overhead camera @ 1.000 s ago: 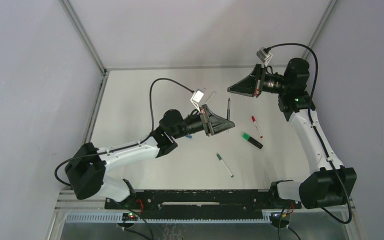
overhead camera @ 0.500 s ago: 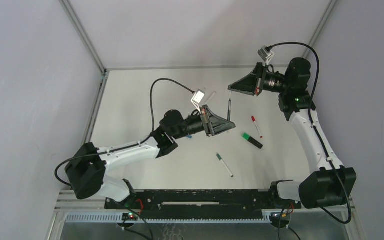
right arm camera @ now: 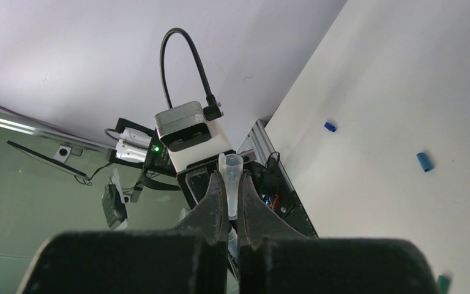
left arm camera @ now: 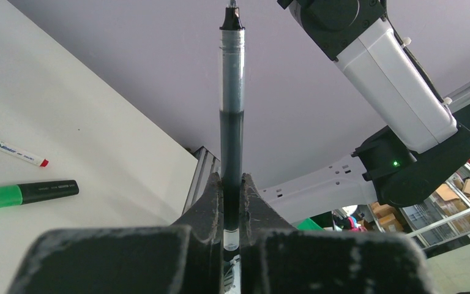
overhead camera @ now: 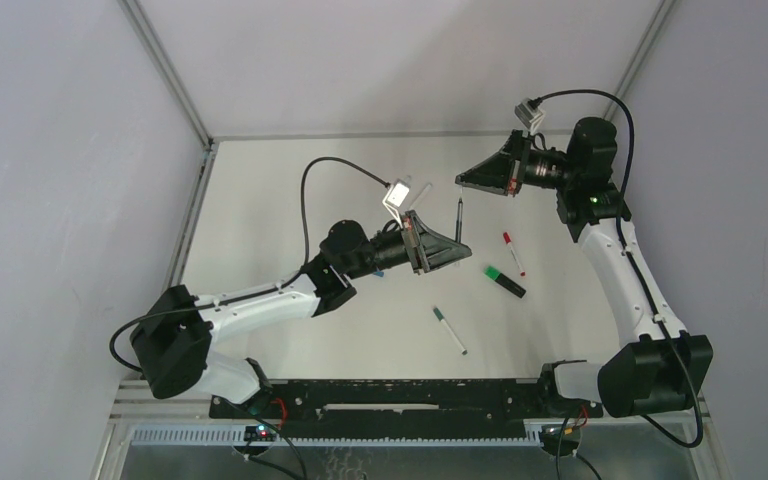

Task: Insert the pens into the pen caps
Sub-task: Insert the pen cap onto the pen.

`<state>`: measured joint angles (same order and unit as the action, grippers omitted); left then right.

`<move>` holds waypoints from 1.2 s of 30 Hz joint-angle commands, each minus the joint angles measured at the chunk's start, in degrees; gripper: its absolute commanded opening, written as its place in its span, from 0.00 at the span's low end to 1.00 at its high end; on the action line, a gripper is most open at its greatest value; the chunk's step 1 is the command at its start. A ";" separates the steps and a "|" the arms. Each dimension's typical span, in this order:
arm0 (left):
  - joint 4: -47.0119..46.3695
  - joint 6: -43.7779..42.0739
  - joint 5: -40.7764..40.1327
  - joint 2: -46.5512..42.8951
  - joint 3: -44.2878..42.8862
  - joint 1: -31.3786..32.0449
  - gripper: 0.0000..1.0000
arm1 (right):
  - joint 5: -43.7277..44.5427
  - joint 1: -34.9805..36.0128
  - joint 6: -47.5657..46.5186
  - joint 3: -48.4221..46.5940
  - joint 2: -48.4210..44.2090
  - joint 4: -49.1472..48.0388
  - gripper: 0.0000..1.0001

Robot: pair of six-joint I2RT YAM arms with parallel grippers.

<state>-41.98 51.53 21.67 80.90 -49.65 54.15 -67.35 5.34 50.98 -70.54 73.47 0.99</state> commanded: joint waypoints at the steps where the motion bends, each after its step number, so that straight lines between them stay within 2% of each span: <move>1: -2.50 -0.77 -0.28 -0.22 -4.48 0.35 0.00 | 0.32 0.37 -1.65 0.03 -1.79 0.91 0.00; 9: -2.50 -0.81 -1.06 -0.41 -4.11 0.35 0.00 | -0.47 0.47 0.58 -0.01 -2.28 -0.43 0.00; 17: -2.50 -0.73 -0.60 0.14 -4.56 0.37 0.00 | -1.03 -0.07 6.56 0.03 -1.62 -7.13 0.00; 36: -2.50 -0.99 -1.35 -0.48 -4.08 0.34 0.00 | -1.30 0.24 0.92 0.04 -2.96 -1.26 0.00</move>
<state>-42.17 51.48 21.17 81.01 -49.65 54.22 -68.01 5.43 53.78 -70.54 72.51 -0.84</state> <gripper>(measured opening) 0.050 0.025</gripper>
